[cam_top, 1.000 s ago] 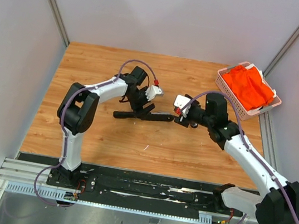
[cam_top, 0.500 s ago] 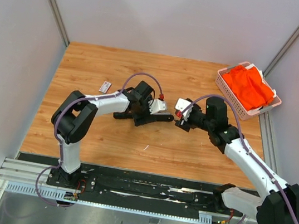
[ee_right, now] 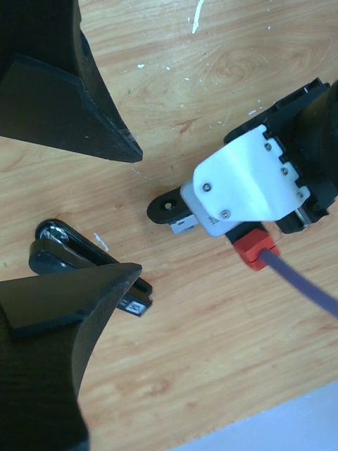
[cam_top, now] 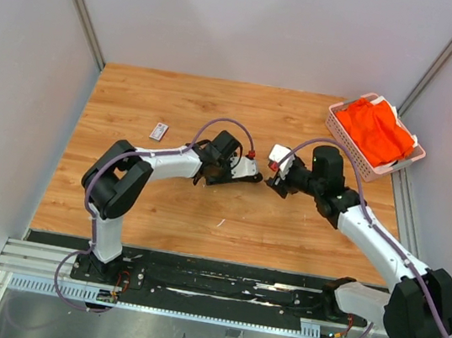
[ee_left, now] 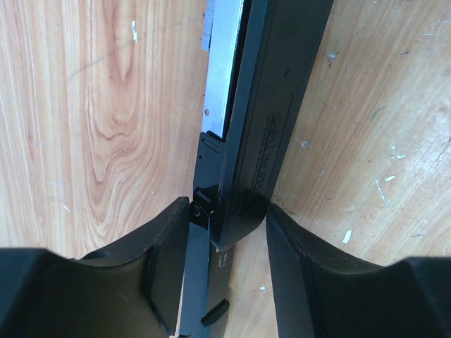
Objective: Unload the staples from the stapler
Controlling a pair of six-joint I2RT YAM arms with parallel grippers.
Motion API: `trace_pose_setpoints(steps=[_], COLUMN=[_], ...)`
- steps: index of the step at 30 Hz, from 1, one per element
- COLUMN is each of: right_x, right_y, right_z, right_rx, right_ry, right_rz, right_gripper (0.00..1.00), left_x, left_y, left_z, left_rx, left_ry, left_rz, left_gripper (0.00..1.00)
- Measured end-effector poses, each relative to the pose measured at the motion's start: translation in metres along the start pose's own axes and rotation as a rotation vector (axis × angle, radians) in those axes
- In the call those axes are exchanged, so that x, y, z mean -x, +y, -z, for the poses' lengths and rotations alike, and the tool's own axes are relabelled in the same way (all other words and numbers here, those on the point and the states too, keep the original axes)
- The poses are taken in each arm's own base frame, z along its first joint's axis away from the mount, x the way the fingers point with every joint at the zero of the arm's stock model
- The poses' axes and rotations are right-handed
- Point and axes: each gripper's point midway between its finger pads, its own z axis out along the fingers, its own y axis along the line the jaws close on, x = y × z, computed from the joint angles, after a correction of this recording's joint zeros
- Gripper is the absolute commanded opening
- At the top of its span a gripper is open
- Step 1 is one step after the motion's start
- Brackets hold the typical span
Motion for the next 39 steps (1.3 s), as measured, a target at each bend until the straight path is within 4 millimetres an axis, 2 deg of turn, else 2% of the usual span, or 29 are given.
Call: trace_pose_setpoints(steps=[5, 10, 13, 24, 35, 39], right_x=[-0.023, -0.052, -0.061, -0.054, -0.054, -0.055], right_y=[-0.009, -0.008, -0.01, -0.026, -0.023, -0.024], right_z=[-0.005, -0.019, -0.028, -0.052, -0.053, -0.053], right_rx=[-0.006, 0.032, 0.05, 0.082, 0.089, 0.086], right_ry=[0.013, 0.056, 0.07, 0.054, 0.048, 0.05], right_rz=[-0.157, -0.381, -0.495, -0.664, -0.699, -0.694], right_gripper=[0.56, 0.52, 0.5, 0.49, 0.46, 0.44], left_x=[0.001, 0.003, 0.004, 0.008, 0.01, 0.009], left_y=[-0.001, -0.002, -0.003, 0.0, 0.006, 0.003], left_z=[0.0, 0.001, 0.003, 0.003, 0.006, 0.009], left_rx=[-0.001, -0.02, -0.051, -0.24, -0.392, -0.432], left_ry=[0.001, 0.002, -0.003, -0.043, -0.062, -0.066], left_rz=[-0.01, -0.009, -0.003, 0.076, 0.213, 0.243], left_gripper=[0.44, 0.44, 0.45, 0.46, 0.46, 0.45])
